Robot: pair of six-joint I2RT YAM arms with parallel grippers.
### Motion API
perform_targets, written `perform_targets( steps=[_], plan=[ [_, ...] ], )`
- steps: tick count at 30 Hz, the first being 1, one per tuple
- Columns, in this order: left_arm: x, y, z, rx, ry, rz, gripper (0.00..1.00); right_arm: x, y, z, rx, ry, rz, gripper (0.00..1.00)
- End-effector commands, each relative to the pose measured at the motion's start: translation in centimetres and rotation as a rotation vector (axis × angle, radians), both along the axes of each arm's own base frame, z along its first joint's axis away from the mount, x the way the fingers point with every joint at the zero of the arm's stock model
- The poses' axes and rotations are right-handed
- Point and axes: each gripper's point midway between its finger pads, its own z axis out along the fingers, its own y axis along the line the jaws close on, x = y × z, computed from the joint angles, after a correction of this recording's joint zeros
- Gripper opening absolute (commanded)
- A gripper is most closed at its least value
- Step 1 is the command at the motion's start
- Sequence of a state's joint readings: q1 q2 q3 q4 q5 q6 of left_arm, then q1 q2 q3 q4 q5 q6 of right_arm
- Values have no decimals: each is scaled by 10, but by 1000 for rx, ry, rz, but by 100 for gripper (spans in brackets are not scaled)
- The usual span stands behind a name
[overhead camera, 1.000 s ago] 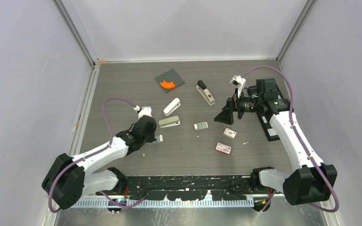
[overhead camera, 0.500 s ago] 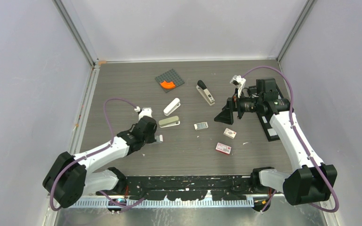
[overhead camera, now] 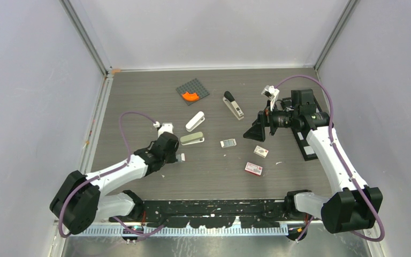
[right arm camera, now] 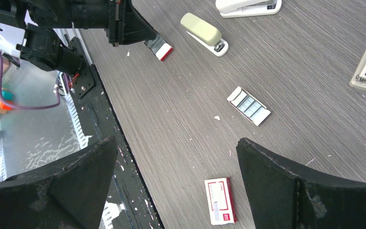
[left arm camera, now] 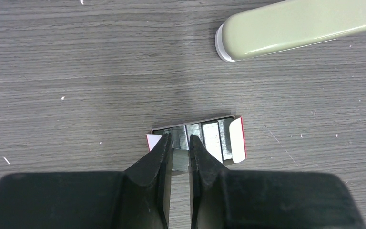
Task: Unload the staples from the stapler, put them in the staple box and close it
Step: Place the staple in the staple box.
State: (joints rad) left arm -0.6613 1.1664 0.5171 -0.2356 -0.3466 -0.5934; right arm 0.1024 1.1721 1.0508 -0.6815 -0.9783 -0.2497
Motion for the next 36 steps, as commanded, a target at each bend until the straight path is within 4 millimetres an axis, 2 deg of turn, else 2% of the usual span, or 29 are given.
perform_targets(
  steps=[1, 15, 19, 30, 36],
  plan=[
    [4, -5, 1, -16, -16, -5, 15, 0, 1, 6, 17, -25, 17, 100],
    [5, -7, 4, -21, -17, -5, 27, 0, 1, 6, 20, -25, 17, 100],
    [6, -9, 8, -28, -20, -10, 28, 0, 1, 6, 20, -24, 17, 100],
    [4, -19, 42, -100, -84, -88, 28, -1, 0, 7, 18, -33, 23, 100],
    [-1, -14, 52, -136, -153, -92, 37, -4, 0, 9, 18, -42, 36, 100]
  ],
)
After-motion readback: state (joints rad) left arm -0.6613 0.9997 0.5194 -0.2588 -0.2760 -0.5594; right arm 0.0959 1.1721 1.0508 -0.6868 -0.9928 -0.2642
